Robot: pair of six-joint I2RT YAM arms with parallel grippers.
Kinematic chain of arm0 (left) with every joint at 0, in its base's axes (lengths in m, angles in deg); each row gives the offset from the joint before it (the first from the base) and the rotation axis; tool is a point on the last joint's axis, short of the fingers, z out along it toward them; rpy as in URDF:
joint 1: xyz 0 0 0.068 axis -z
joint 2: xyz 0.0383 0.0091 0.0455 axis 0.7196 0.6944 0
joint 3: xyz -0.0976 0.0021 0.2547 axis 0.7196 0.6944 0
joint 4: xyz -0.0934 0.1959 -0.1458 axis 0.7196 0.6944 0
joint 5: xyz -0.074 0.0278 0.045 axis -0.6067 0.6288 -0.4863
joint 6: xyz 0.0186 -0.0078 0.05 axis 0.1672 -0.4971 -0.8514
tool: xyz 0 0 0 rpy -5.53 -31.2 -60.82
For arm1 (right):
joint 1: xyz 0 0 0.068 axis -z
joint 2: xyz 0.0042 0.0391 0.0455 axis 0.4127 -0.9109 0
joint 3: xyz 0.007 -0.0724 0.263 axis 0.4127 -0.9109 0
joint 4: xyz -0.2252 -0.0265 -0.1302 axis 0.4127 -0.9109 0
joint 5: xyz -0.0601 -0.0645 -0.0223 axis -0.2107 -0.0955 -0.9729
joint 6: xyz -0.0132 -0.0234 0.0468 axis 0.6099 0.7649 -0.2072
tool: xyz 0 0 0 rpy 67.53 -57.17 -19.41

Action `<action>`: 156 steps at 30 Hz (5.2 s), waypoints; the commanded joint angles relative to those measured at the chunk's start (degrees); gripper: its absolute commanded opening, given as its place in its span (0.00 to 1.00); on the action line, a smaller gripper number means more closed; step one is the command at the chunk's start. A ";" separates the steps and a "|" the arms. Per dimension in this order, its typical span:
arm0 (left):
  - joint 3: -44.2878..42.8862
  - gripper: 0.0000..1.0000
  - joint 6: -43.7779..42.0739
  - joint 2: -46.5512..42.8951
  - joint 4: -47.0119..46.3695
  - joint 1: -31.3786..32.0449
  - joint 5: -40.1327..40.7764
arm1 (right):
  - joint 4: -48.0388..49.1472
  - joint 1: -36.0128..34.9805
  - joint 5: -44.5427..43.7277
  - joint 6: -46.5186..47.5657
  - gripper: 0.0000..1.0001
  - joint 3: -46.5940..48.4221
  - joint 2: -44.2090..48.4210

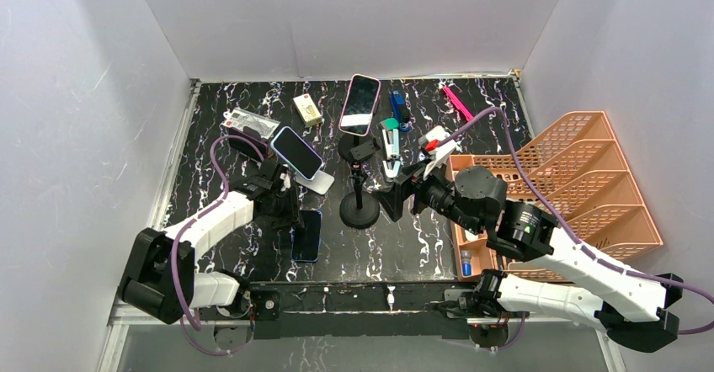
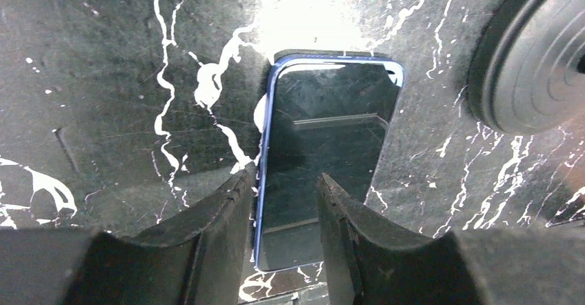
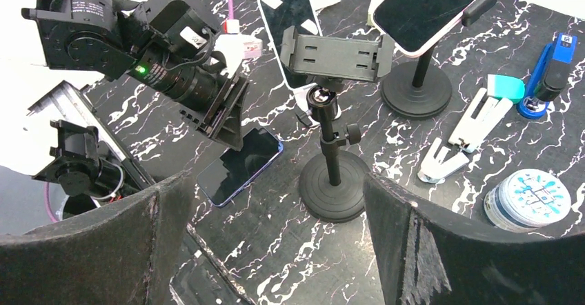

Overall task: Remove the phone from the phone stand
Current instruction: Place the phone at the center of the board, then pick up the phone stand at the center of the board, then place the phone stand at the center of the board.

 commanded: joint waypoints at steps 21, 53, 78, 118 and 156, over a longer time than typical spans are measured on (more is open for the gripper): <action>-1.99 0.71 -10.50 -30.84 -15.33 -0.15 4.25 | 26.37 -0.24 -5.72 1.70 0.99 -19.83 -1.67; 1.67 0.69 -13.20 -35.86 -18.64 2.35 6.17 | 54.50 -0.09 -18.66 4.19 0.80 -16.67 -25.55; 1.98 0.68 -12.96 -35.31 -19.36 2.35 6.17 | 38.86 0.26 -9.89 6.61 0.20 -9.55 -20.44; 1.99 0.68 -12.81 -36.42 -19.10 3.13 6.17 | 27.99 33.23 -6.11 4.45 0.00 12.61 -24.23; 2.13 0.69 -13.24 -39.65 -18.73 6.04 8.54 | 50.68 49.55 -11.24 9.13 0.00 14.40 -51.26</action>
